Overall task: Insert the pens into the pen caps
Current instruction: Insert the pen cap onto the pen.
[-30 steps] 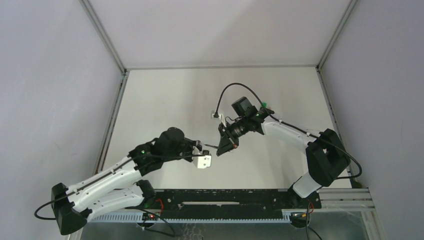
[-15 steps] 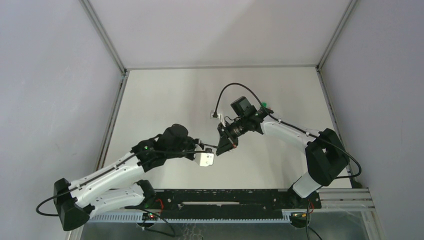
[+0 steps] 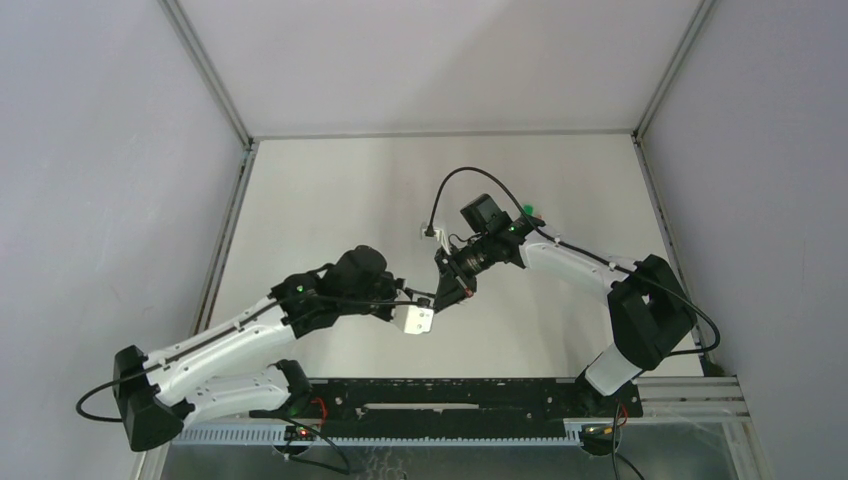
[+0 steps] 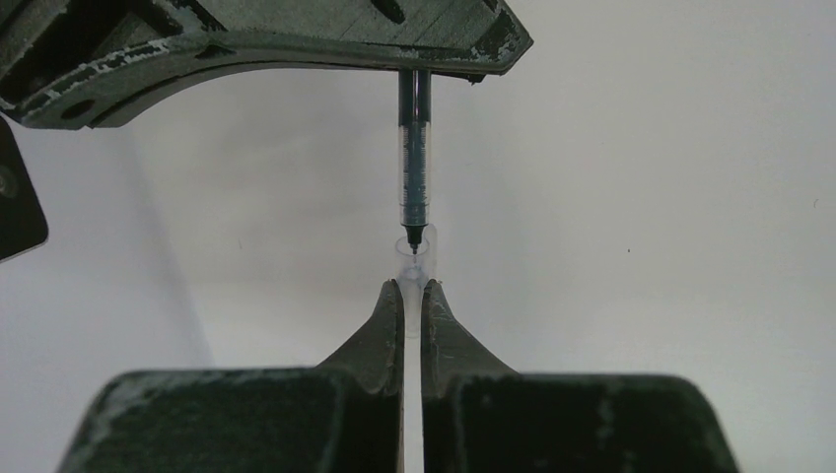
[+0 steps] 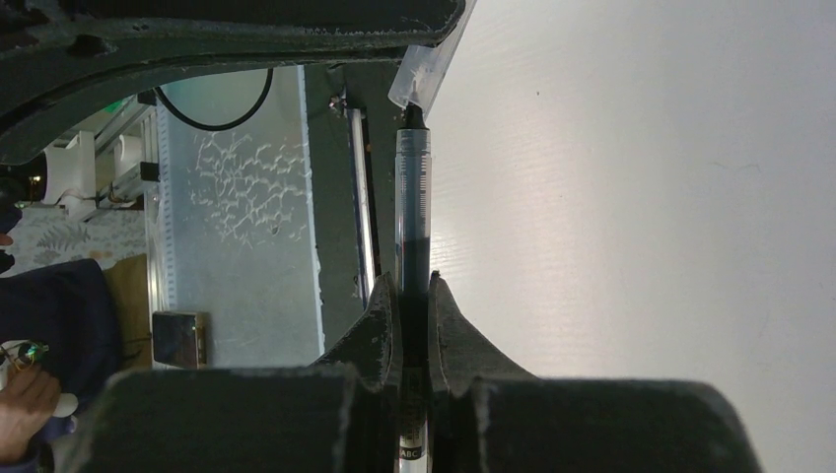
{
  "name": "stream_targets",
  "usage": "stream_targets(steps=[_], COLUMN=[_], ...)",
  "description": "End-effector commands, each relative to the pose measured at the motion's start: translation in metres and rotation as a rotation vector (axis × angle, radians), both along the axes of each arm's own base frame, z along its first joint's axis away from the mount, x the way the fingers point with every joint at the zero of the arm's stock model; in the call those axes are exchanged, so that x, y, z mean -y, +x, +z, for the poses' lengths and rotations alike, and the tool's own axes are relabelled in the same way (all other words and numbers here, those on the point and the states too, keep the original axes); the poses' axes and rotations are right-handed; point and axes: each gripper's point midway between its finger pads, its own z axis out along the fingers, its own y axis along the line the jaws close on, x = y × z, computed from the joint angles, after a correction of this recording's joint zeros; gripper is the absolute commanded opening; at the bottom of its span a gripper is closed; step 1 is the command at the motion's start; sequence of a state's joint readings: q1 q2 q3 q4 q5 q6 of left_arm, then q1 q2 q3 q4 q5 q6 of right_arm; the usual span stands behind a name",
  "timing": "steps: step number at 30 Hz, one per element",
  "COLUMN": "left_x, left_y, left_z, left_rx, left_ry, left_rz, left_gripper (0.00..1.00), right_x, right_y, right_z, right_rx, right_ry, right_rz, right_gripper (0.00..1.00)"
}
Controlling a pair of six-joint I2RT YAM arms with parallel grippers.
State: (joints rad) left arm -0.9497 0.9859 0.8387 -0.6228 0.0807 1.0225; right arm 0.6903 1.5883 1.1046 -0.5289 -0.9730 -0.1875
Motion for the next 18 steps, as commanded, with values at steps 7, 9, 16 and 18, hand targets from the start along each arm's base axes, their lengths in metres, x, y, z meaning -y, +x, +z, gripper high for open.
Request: stream_targets(steps=[7,9,16,18], left_x=[0.0147,0.0144,0.0138,0.0145], left_y=[0.0022,0.0026,0.0055,0.0055], left_z=[0.0259,0.0245,0.0237,0.0259], left_rx=[0.041,0.039,0.04,0.043], left_ry=[0.011,0.037,0.098,0.094], left_rz=[-0.052,-0.055,-0.052,-0.051], left_gripper=[0.0,0.0,0.0,0.0], right_x=[-0.0099,-0.0099,-0.0101,-0.0102], right_y=[0.0023,0.002,0.0015,0.0014], right_z=[0.0108,0.0109,0.0113,0.0108], right_rx=[0.025,0.025,0.027,0.027], right_ry=[0.024,0.024,0.023,0.021], right_rz=[0.015,0.016,0.018,0.018], right_gripper=[0.0,0.0,0.0,0.0])
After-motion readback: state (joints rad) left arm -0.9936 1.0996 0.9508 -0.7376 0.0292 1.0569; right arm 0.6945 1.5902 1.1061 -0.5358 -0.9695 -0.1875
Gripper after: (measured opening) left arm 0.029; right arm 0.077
